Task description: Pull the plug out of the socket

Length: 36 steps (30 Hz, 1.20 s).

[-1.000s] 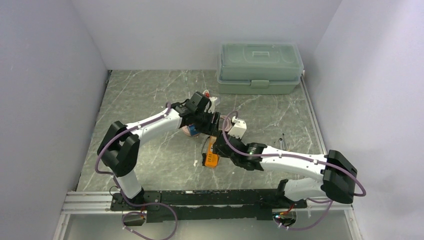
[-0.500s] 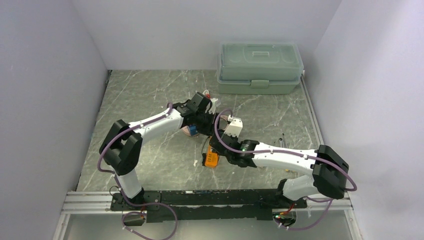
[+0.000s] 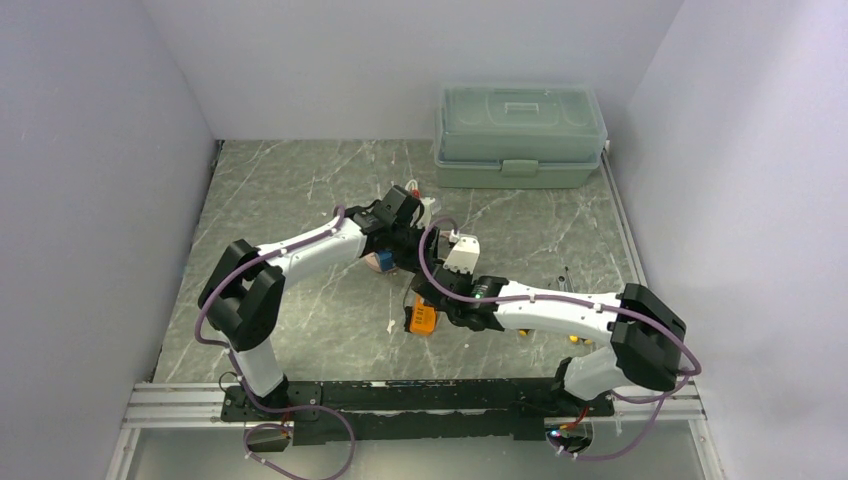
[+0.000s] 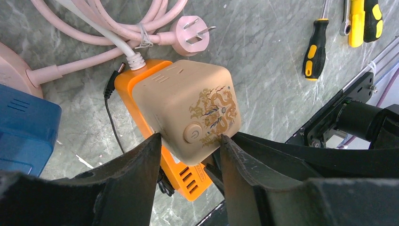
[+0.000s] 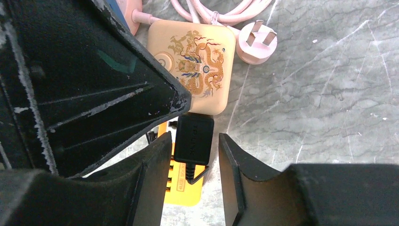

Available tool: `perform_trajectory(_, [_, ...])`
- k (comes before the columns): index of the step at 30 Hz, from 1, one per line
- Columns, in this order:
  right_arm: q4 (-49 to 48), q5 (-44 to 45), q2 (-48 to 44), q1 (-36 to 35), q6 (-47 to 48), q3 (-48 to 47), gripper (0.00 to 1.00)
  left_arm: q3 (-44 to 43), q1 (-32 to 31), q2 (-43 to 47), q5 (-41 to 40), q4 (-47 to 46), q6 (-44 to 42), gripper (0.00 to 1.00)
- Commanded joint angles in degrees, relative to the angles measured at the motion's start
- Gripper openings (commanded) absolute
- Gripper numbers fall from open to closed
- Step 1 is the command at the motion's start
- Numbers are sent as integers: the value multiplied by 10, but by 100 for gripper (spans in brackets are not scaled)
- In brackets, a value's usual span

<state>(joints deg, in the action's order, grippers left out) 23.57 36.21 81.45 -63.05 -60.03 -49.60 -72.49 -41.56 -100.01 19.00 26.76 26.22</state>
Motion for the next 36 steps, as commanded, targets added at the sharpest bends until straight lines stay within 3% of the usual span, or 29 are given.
perform_trajectory(1, [14,18,6,-1,1,-29,44,17,-4,-6,-17,33,-7,51])
perform_trajectory(20, [26,24,25,-7,14,-50,37,39,-14,-9,-52,63,-30,39])
perform_trajectory(36, [1,2,-51,14,0,44,34,54,-25,-29,-30,65,-31,30])
